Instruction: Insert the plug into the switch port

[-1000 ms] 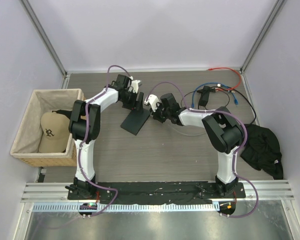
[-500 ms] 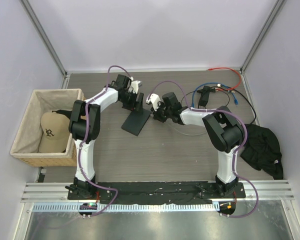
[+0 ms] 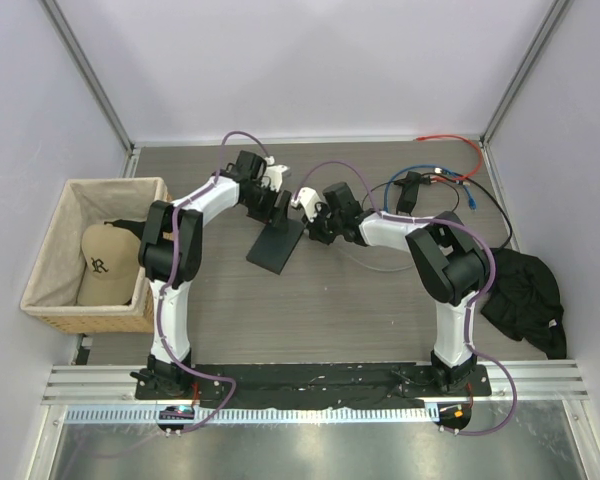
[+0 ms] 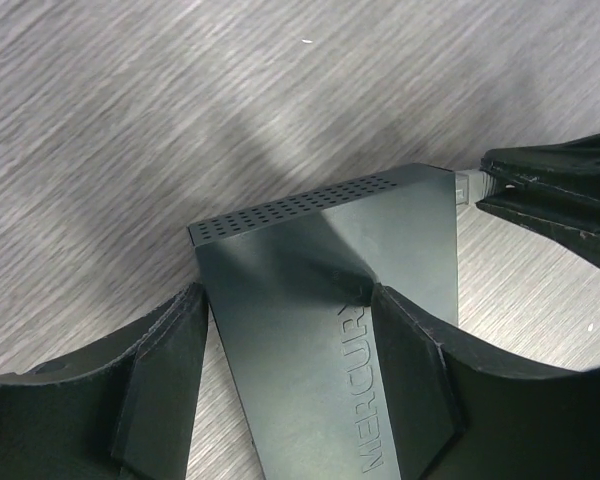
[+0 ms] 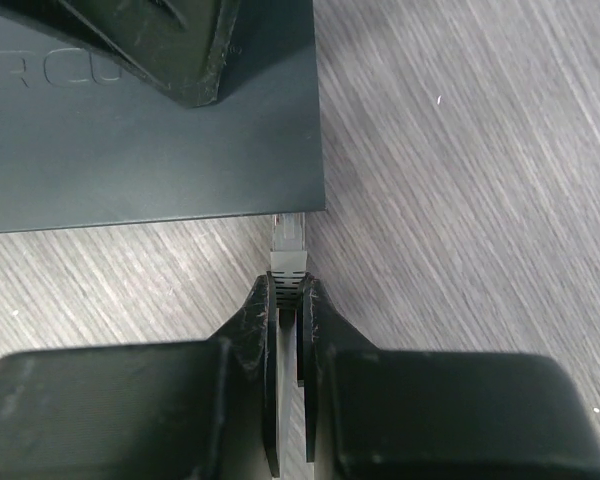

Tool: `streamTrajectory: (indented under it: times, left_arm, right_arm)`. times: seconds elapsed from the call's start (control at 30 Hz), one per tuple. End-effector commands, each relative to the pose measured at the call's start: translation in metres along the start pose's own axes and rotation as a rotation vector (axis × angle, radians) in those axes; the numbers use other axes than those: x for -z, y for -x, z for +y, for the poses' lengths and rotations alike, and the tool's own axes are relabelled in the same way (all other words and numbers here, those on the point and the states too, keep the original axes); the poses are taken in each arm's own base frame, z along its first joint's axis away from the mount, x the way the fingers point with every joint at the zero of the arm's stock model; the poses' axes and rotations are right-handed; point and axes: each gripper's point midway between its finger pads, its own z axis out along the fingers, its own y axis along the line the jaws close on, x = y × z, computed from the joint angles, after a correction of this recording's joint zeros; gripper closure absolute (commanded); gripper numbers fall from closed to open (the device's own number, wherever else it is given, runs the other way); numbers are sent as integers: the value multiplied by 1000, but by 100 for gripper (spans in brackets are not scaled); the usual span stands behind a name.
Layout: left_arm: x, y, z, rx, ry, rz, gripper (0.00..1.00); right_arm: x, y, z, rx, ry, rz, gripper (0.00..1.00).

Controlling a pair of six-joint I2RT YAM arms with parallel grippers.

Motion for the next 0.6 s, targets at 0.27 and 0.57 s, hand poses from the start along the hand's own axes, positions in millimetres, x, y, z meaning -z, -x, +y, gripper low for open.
streamTrajectory:
  times: [0.27, 0.57]
  left_arm:
    - [-5, -67, -113, -54, -388, 235, 37]
    - [-6, -69, -135, -82, -459, 257, 37]
  right_arm:
    - [14, 108, -31, 151, -70, -289, 99]
    - [13, 148, -4, 154, 0, -402, 99]
